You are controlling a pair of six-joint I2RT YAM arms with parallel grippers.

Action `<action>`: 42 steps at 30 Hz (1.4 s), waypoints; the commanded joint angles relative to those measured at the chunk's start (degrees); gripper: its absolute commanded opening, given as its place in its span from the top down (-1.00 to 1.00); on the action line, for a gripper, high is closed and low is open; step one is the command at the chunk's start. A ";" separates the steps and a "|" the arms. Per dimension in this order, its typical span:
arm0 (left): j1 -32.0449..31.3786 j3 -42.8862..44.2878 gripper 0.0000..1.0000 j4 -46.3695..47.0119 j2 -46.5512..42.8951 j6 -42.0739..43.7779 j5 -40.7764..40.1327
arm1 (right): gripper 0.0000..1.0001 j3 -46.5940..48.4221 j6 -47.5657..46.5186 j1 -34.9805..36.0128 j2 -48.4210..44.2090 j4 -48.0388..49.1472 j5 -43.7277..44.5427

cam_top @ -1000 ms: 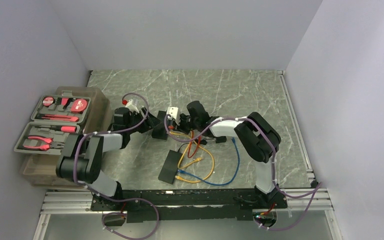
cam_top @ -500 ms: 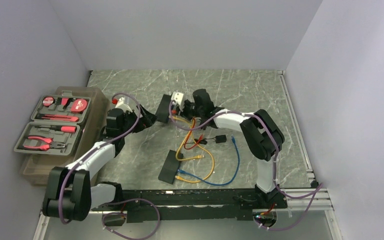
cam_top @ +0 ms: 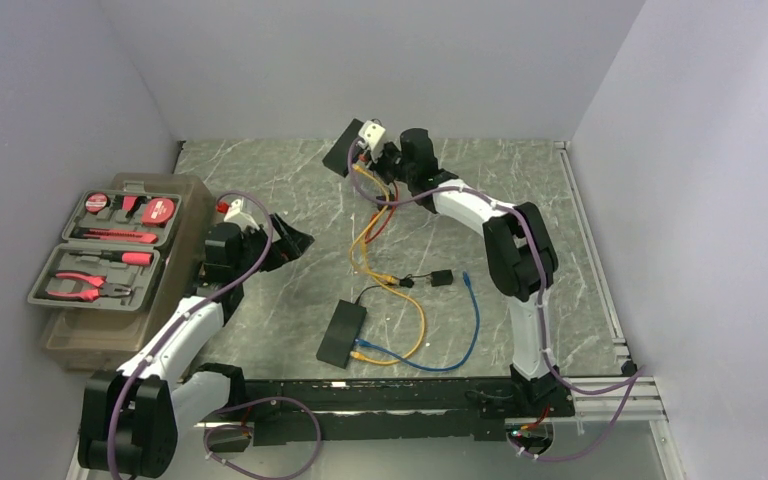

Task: Insert the plug into the switch port
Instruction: Place the switch port at the center of the board.

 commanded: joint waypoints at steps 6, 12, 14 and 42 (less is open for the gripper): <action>-0.12 0.98 -0.99 -0.64 0.59 1.45 -0.23 | 1.00 17.54 5.19 -2.34 9.23 -5.67 9.82; -0.13 0.97 -0.99 -1.13 0.69 2.01 -0.91 | 1.00 20.70 8.04 -3.41 13.81 -7.51 8.84; -0.06 1.04 -0.99 -0.99 1.05 1.94 -0.74 | 1.00 21.83 8.33 -3.41 15.21 -9.07 6.73; -0.09 1.89 -0.99 -5.47 -3.47 1.16 -0.03 | -0.10 13.53 13.02 -3.22 11.29 -9.69 5.20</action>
